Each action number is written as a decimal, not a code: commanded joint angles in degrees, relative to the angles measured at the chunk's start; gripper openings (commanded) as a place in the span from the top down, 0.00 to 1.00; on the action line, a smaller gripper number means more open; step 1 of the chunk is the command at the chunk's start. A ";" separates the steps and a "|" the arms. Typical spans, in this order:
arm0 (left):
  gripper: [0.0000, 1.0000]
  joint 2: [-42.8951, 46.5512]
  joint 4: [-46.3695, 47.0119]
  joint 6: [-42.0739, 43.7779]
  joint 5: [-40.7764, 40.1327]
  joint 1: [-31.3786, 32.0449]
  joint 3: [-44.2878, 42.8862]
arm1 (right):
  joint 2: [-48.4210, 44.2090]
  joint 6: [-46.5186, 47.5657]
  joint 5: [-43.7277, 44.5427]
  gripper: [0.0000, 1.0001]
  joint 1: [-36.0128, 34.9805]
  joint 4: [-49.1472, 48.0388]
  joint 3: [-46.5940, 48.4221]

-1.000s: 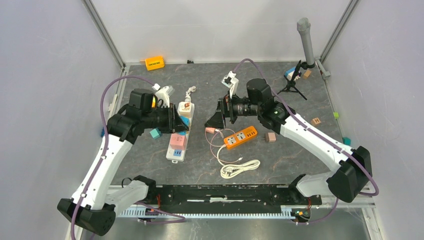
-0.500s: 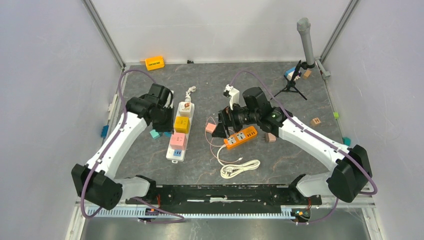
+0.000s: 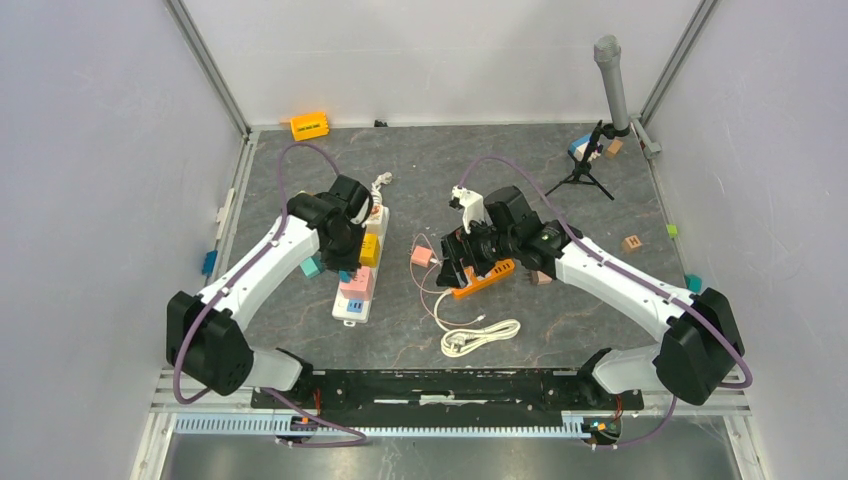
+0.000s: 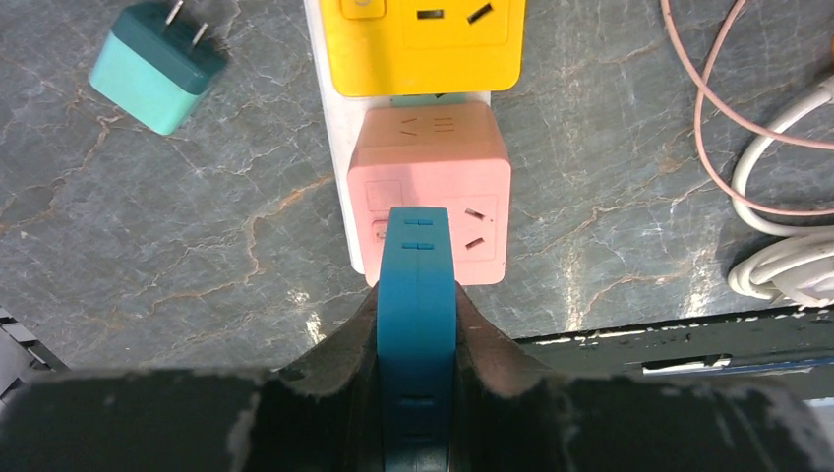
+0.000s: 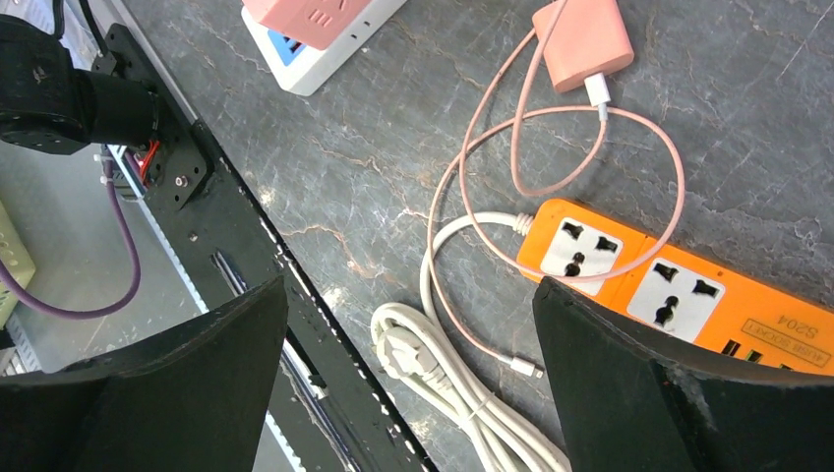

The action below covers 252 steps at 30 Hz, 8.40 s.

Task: Insert the plug
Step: Insert the plug into the socket, then pick up the plug from the center of the board.

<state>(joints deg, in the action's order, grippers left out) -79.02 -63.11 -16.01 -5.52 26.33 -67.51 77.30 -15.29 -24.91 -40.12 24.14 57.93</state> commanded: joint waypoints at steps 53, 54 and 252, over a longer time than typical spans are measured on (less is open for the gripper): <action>0.98 -0.79 5.63 -3.06 -3.18 1.80 3.69 | -0.02 2.18 -0.33 0.02 -0.05 1.04 -0.45; 0.98 -0.87 5.63 -3.14 -3.24 1.80 3.86 | -0.04 2.16 -0.24 0.02 -0.05 1.00 -0.46; 0.09 -11.13 27.30 -13.67 10.69 -34.85 10.19 | 0.37 4.78 2.95 0.02 -0.04 4.56 -0.45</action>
<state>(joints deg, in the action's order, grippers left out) -87.00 -42.74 -29.21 1.23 -8.23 -55.90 77.43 -11.44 -21.82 -40.12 28.45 56.97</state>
